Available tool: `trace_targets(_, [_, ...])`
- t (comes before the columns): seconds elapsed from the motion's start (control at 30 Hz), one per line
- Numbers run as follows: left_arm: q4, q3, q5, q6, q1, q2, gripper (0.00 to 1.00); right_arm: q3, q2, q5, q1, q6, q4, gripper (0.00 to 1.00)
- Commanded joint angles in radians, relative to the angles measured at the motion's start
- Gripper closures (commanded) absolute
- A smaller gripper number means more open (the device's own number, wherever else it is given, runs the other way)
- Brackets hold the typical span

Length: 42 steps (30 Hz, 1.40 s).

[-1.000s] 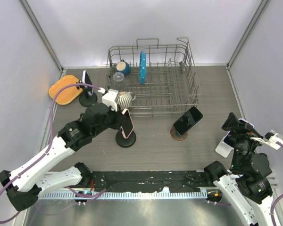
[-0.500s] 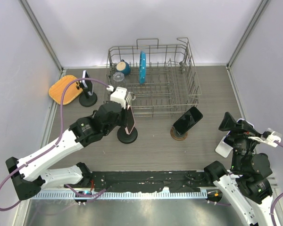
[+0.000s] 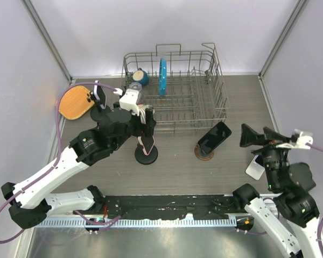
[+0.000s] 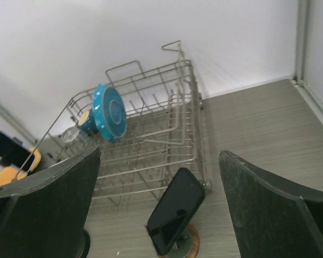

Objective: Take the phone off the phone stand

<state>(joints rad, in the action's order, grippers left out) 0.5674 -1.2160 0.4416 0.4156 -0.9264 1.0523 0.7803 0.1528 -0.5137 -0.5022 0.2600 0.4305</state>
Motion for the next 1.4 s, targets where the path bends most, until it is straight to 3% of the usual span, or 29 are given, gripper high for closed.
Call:
trace_targets(0.0, [0.069, -0.1, -0.009, -0.058, 0.058, -0.017, 0.11, 0.131, 0.187, 0.22, -0.004, -0.005, 0.083, 0.03])
trace_targets(0.07, [0.086, -0.099, -0.052, -0.069, 0.11, -0.035, 0.11, 0.206, 0.305, 0.274, -0.002, -0.005, 0.115, 0.03])
trace_targets(0.17, [0.083, -0.039, -0.199, -0.069, 0.285, -0.096, 0.1, 0.286, 0.448, 0.386, -0.004, -0.001, 0.168, 0.03])
trace_targets(0.2, [0.069, -0.018, -0.248, -0.067, 0.388, -0.119, 0.1, 0.299, 0.476, 0.432, -0.004, 0.004, 0.171, 0.02])
trace_targets(0.3, [0.051, 0.078, -0.372, -0.061, 0.553, -0.196, 0.1, 0.342, 0.597, 0.443, -0.006, 0.07, 0.175, 0.02])
trace_targets(0.37, [0.032, 0.156, -0.429, -0.057, 0.615, -0.25, 0.1, 0.358, 0.675, 0.555, -0.004, 0.071, 0.151, 0.02])
trace_targets(0.63, [-0.061, 0.426, -0.428, -0.103, 0.629, -0.504, 0.07, 0.396, 0.887, 0.846, -0.032, 0.143, 0.022, 0.02])
trace_targets(0.73, [-0.083, 0.47, -0.373, -0.132, 0.629, -0.586, 0.06, 0.431, 0.948, 0.752, -0.129, 0.157, 0.008, 0.02])
trace_targets(0.87, [-0.089, 0.487, -0.319, -0.13, 0.629, -0.643, 0.05, 0.487, 1.01, 0.415, -0.332, 0.163, -0.005, 0.0])
trace_targets(1.07, [-0.072, 0.492, -0.228, -0.13, 0.629, -0.673, 0.03, 0.55, 1.106, 0.071, -0.602, 0.186, -0.064, 0.0])
trace_targets(1.37, [-0.074, 0.501, -0.149, -0.117, 0.629, -0.721, 0.0, 0.681, 1.307, -0.345, -0.849, 0.157, -0.053, 0.0])
